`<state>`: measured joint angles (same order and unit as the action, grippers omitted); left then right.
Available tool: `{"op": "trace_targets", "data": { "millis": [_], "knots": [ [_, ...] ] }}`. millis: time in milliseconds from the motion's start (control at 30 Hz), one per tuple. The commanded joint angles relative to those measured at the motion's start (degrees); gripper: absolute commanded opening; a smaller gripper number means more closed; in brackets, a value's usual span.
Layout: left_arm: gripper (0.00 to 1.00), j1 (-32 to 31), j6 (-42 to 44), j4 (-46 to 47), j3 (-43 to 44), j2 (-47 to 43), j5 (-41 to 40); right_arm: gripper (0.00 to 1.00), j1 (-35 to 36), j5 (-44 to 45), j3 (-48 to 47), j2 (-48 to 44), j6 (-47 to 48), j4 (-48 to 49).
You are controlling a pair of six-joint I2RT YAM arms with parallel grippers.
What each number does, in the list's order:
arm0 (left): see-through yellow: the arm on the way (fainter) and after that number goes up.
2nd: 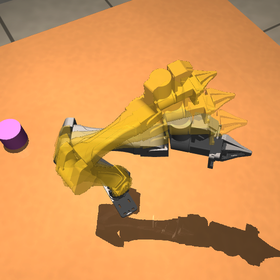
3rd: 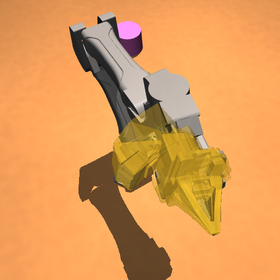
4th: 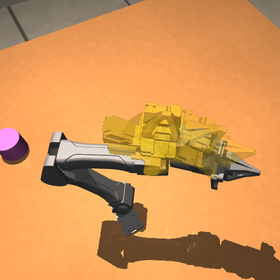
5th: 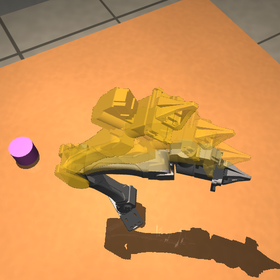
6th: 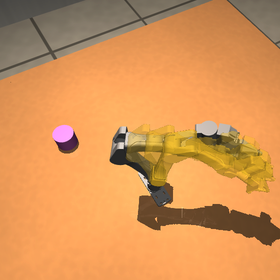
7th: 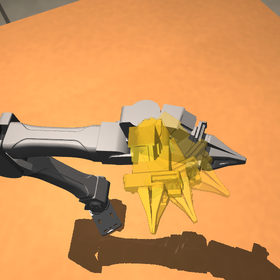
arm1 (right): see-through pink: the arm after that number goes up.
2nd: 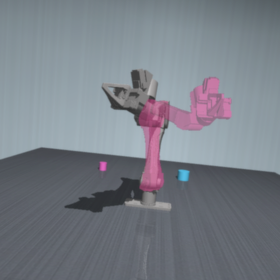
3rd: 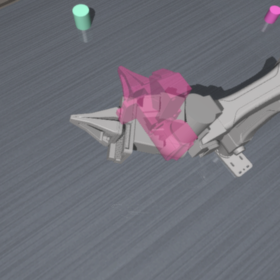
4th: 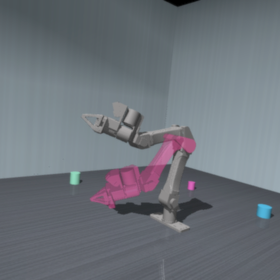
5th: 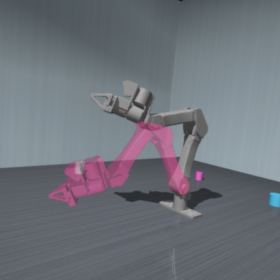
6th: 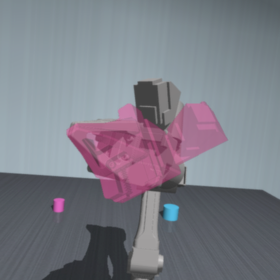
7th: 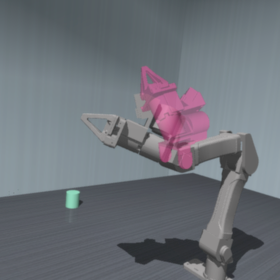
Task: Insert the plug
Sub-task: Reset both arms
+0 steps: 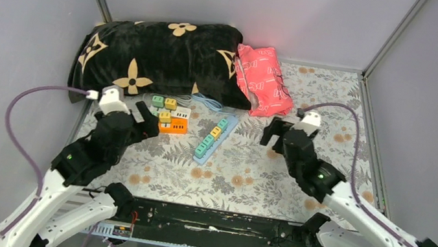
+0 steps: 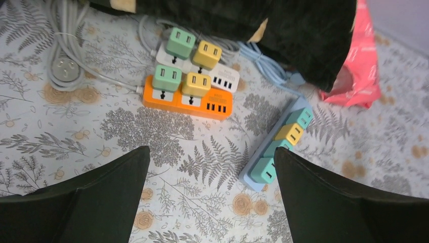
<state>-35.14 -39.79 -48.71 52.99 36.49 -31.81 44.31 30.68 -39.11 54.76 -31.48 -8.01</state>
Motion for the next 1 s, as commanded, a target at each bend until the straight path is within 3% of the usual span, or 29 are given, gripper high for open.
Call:
{"op": "trace_targets", "data": {
  "millis": [0,167,400,967],
  "knots": [
    [1.00,0.42,-1.52,-2.30,1.61,-6.14,-6.16,0.99,0.30,15.10,-4.23,-10.04,8.22,-10.39],
    [1.00,0.42,-1.03,-1.36,0.39,-11.60,-8.08,0.99,0.32,14.52,-2.98,-22.02,17.40,-8.05],
    [1.00,0.46,2.20,4.62,-4.64,-15.78,-4.35,0.99,0.30,12.27,2.34,-32.27,20.21,-4.34],
    [1.00,0.45,4.81,5.28,-5.15,-12.22,-3.60,0.99,0.31,10.90,1.92,-30.31,19.97,-5.08]
  ]
}}
